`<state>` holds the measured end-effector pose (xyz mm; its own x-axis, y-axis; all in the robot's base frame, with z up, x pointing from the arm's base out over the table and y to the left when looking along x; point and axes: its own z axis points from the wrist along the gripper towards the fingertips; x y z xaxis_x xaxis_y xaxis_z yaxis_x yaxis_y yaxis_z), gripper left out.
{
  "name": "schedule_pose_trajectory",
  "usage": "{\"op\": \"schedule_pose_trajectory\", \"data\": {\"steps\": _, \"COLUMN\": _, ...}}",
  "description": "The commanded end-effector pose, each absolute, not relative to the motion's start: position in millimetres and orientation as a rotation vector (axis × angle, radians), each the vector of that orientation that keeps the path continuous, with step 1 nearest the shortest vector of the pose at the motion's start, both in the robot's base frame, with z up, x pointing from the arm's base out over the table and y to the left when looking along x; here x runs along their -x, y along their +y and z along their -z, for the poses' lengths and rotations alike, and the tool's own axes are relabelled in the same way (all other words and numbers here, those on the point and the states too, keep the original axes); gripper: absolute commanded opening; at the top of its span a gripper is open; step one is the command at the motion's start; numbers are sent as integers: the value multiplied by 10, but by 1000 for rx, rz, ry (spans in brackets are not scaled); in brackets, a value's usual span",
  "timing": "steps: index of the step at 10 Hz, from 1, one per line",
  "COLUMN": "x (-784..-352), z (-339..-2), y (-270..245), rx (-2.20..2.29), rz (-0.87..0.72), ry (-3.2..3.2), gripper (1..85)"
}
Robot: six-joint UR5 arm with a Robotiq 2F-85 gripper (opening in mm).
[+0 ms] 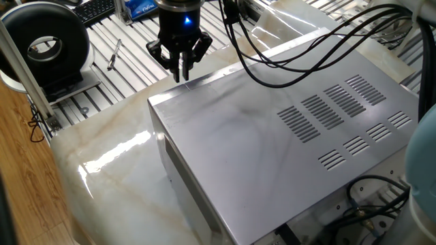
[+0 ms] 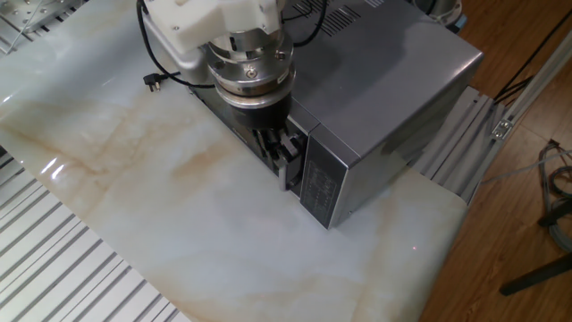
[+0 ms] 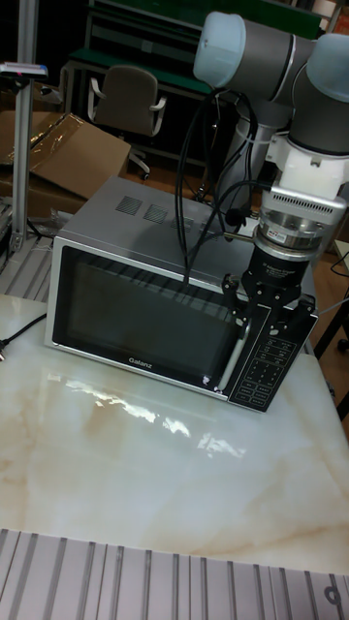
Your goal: Open the microwave door
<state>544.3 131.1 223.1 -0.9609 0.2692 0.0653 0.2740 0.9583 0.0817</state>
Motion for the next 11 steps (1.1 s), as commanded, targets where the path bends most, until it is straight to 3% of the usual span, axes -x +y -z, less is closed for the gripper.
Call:
{"op": "schedule_pose_trajectory", "data": {"steps": 1, "x": -5396, "z": -2238, "y": 1337, "rx": 419, "rz": 147, "ry": -3038, "gripper": 437}}
{"op": "schedule_pose_trajectory", "data": {"steps": 4, "x": -5267, "z": -2221, "y": 1246, "rx": 358, "rz": 66, "ry": -3010, "gripper": 433}}
{"op": "schedule_pose_trajectory", "data": {"steps": 11, "x": -5202, "z": -2203, "y": 1322, "rx": 332, "rz": 109, "ry": -2980, "gripper": 433}}
